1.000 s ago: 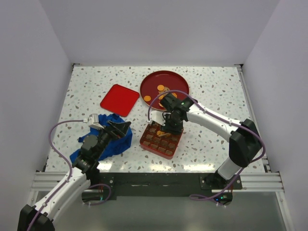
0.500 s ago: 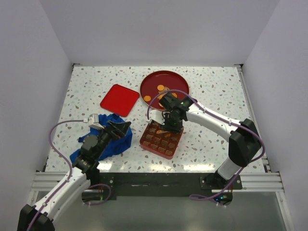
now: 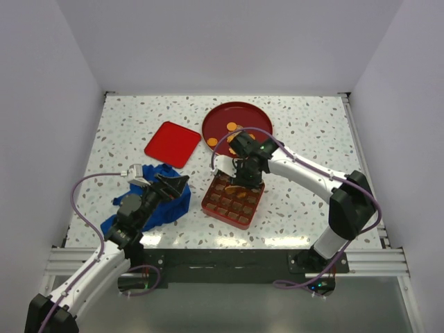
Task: Pack the cookies
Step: Adjust the fake cookies in the empty pocket of the box, then adjust the fake cookies on the plate.
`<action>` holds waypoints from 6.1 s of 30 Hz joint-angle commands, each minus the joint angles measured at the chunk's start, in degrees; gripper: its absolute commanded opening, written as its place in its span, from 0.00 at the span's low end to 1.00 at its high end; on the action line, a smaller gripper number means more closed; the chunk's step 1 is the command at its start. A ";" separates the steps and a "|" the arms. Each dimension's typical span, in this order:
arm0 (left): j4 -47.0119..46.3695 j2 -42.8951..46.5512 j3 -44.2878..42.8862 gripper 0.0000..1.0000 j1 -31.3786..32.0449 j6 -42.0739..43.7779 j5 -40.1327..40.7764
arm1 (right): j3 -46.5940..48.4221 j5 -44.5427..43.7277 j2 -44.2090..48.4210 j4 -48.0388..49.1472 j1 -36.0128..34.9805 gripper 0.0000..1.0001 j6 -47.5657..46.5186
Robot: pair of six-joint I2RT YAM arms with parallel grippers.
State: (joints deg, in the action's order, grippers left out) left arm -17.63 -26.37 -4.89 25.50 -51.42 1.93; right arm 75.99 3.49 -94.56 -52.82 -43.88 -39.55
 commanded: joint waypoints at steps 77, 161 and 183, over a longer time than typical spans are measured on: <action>-3.11 -7.03 -2.59 1.00 -1.15 1.58 -0.18 | 43.28 -1.38 -37.45 0.79 17.78 0.44 8.52; 0.58 -1.76 -2.15 1.00 -1.24 0.88 0.35 | 38.62 -1.11 -33.84 2.28 17.42 0.27 11.07; -1.27 -4.13 -2.06 1.00 -1.24 1.32 0.35 | 40.56 -1.90 -36.74 1.58 17.69 0.39 11.34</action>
State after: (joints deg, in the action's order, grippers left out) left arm -16.60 -30.30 -5.78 24.75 -51.35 1.91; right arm 114.06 2.39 -131.74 -51.24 -26.30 -29.08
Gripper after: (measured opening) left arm 0.997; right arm 0.390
